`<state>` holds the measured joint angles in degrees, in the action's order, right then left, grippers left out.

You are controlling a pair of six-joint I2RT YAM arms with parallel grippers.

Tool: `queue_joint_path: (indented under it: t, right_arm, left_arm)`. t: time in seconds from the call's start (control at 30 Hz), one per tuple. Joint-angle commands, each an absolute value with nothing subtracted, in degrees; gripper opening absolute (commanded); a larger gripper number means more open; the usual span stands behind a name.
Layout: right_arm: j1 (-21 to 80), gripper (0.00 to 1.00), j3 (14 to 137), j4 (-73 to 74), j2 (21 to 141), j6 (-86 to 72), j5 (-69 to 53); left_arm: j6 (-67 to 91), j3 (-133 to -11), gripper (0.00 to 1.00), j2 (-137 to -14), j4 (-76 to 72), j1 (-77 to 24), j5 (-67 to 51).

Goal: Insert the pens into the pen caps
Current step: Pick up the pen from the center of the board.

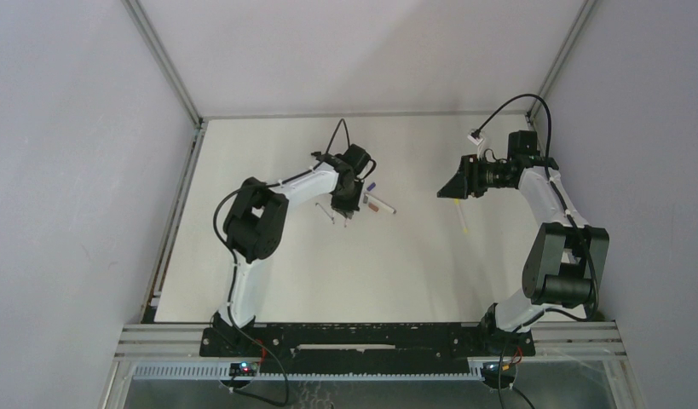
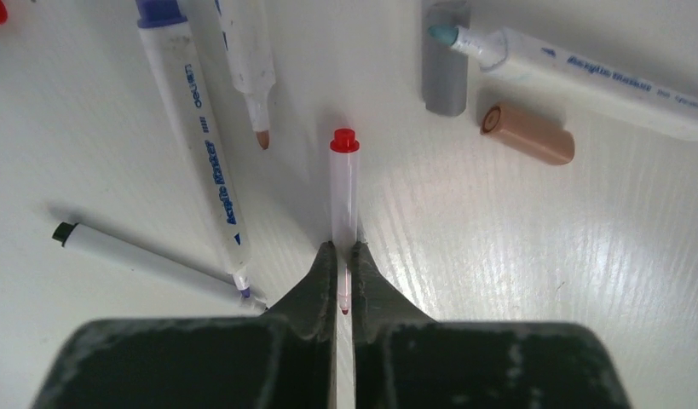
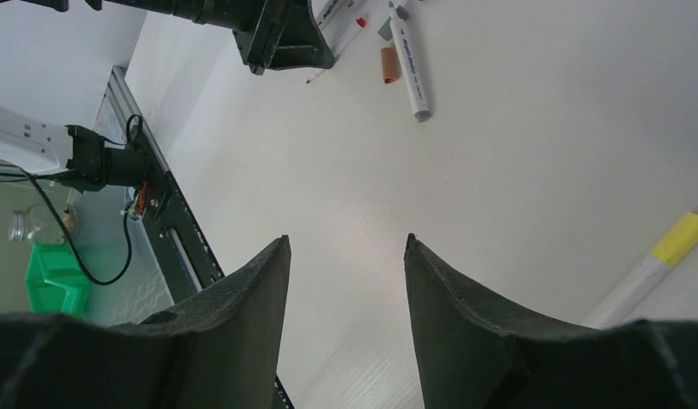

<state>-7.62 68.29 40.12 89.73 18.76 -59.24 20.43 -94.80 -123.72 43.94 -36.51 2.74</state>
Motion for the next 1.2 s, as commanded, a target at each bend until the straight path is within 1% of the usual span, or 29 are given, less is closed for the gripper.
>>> queue_joint_path:
  t: [0.0,0.13,0.23,0.3,0.37,0.43,0.47,0.5,0.53,0.63,0.77,0.93,1.17]
  right_arm:
    - [-7.2,0.59,68.3,41.6,86.1,20.4,-62.9]
    - [-6.7,0.61,72.9,50.6,85.0,31.6,-64.8]
    - [-6.2,0.61,78.3,61.0,85.1,46.3,-67.3]
    - [-5.2,0.61,81.8,70.0,85.2,60.0,-68.7]
    - [-3.9,0.61,84.4,80.3,85.0,79.1,-69.5]
    - [-2.3,0.64,85.5,88.4,84.4,97.4,-69.0]
    - [-0.9,0.67,85.6,90.5,83.6,103.0,-68.3]
    - [0.7,0.68,85.6,90.4,82.9,106.6,-66.8]
    - [2.8,0.68,85.6,88.8,82.1,107.7,-65.2]
    - [9.6,0.68,83.7,78.9,78.8,104.5,-59.2]
    - [17.6,0.67,79.3,66.0,75.7,99.2,-51.4]
    - [24.6,0.59,78.4,64.0,77.1,100.7,-43.9]
    - [29.3,0.57,76.3,60.1,78.0,100.9,-38.3]
  left_arm:
    - [18.1,-90.4,0.0,-119.7,42.7,-36.7,0.9]
    - [16.1,-87.8,0.0,-113.6,40.1,-36.7,-4.4]
    - [14.2,-86.2,0.0,-108.9,38.8,-36.7,-11.2]
    - [13.4,-85.5,0.0,-106.0,37.9,-36.7,-17.4]
    - [12.8,-85.8,0.0,-104.1,37.8,-36.7,-24.1]
    - [12.6,-86.3,0.0,-102.9,38.0,-36.7,-30.8]
    - [12.6,-86.9,0.0,-102.6,38.2,-36.7,-34.8]
    - [12.8,-87.4,0.0,-102.3,38.4,-36.7,-38.0]
    - [13.1,-87.9,0.0,-102.1,38.8,-36.7,-40.8]
    - [14.3,-89.3,0.0,-101.8,39.2,-36.7,-48.1]
    - [15.2,-90.0,0.0,-101.6,38.9,-36.9,-54.0]
    - [15.3,-89.8,0.0,-101.4,39.0,-37.3,-56.4]
    - [15.0,-90.0,0.0,-101.6,39.1,-37.9,-57.7]
